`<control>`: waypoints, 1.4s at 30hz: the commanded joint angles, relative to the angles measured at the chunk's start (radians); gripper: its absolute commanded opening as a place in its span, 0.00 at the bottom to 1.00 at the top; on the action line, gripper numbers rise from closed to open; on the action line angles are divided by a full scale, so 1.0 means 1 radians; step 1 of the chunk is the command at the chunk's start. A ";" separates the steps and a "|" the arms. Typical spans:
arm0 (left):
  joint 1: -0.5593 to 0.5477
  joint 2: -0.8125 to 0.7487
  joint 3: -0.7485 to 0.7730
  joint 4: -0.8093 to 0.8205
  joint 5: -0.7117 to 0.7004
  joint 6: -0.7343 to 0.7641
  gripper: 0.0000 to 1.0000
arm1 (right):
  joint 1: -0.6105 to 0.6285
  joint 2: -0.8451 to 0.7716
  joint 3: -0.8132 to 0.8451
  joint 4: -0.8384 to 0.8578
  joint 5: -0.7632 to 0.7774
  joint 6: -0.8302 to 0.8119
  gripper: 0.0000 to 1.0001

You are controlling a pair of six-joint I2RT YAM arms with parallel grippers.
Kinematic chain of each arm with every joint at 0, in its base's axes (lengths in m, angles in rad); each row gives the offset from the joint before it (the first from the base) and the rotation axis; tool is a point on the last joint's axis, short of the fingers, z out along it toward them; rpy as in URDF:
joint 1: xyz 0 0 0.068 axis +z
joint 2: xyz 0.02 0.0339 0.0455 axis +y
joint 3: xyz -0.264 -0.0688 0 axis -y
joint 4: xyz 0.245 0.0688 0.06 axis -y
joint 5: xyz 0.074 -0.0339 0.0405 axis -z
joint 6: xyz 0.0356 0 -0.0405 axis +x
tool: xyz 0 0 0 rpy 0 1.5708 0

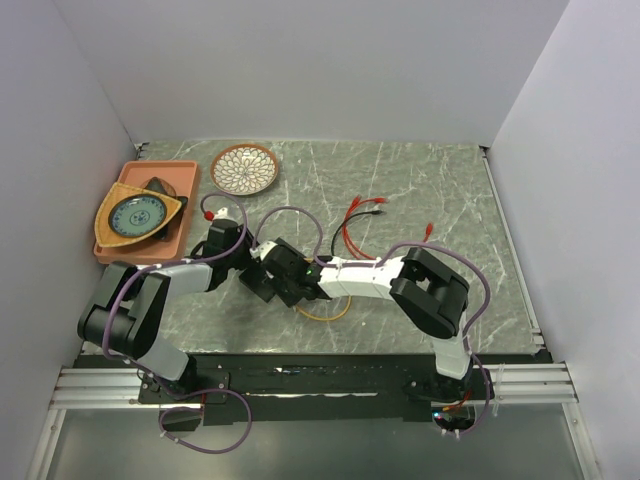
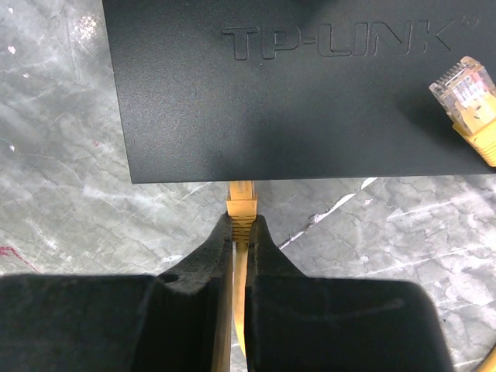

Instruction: Insert the plug into the switch port

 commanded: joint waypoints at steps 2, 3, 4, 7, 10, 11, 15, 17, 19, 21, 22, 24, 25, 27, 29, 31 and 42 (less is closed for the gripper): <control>-0.107 0.020 -0.065 -0.195 0.268 -0.095 0.36 | -0.021 -0.051 0.039 0.551 0.092 0.000 0.00; -0.107 0.022 -0.065 -0.197 0.268 -0.095 0.36 | -0.020 -0.050 0.042 0.546 0.095 0.003 0.00; -0.108 0.022 -0.065 -0.194 0.269 -0.095 0.37 | -0.021 -0.047 0.043 0.543 0.095 0.003 0.00; -0.108 0.023 -0.065 -0.197 0.265 -0.091 0.38 | -0.021 -0.044 0.043 0.528 0.079 0.005 0.00; -0.107 0.025 -0.042 -0.235 0.224 -0.059 0.45 | -0.020 -0.079 -0.003 0.538 0.063 0.011 0.00; -0.104 0.026 -0.031 -0.265 0.207 -0.048 0.48 | -0.018 -0.088 -0.021 0.541 0.056 0.006 0.00; -0.093 0.029 0.004 -0.299 0.185 -0.026 0.55 | -0.020 -0.126 -0.108 0.531 0.059 0.013 0.15; -0.087 0.036 0.011 -0.302 0.174 -0.026 0.60 | -0.018 -0.151 -0.135 0.531 0.057 0.020 0.22; -0.081 0.040 0.030 -0.318 0.167 -0.019 0.63 | -0.020 -0.169 -0.171 0.525 0.052 0.026 0.28; -0.065 0.045 0.053 -0.344 0.147 -0.009 0.66 | -0.020 -0.183 -0.207 0.520 0.054 0.033 0.33; -0.061 0.043 0.061 -0.355 0.134 0.000 0.71 | -0.018 -0.198 -0.219 0.522 0.052 0.034 0.35; -0.039 0.025 0.084 -0.381 0.081 0.007 0.78 | -0.018 -0.214 -0.246 0.512 0.066 0.040 0.42; -0.030 0.005 0.092 -0.408 0.058 0.020 0.80 | -0.020 -0.237 -0.254 0.508 0.075 0.042 0.45; -0.007 -0.015 0.122 -0.442 -0.002 0.032 0.86 | -0.020 -0.263 -0.277 0.502 0.088 0.046 0.55; 0.014 -0.047 0.164 -0.491 -0.031 0.055 0.89 | -0.018 -0.306 -0.285 0.488 0.106 0.039 0.61; 0.021 -0.087 0.188 -0.523 -0.057 0.078 0.94 | -0.018 -0.347 -0.282 0.460 0.118 0.026 0.71; 0.022 -0.343 0.238 -0.513 -0.123 0.153 0.96 | -0.118 -0.559 -0.285 0.310 0.184 0.054 0.99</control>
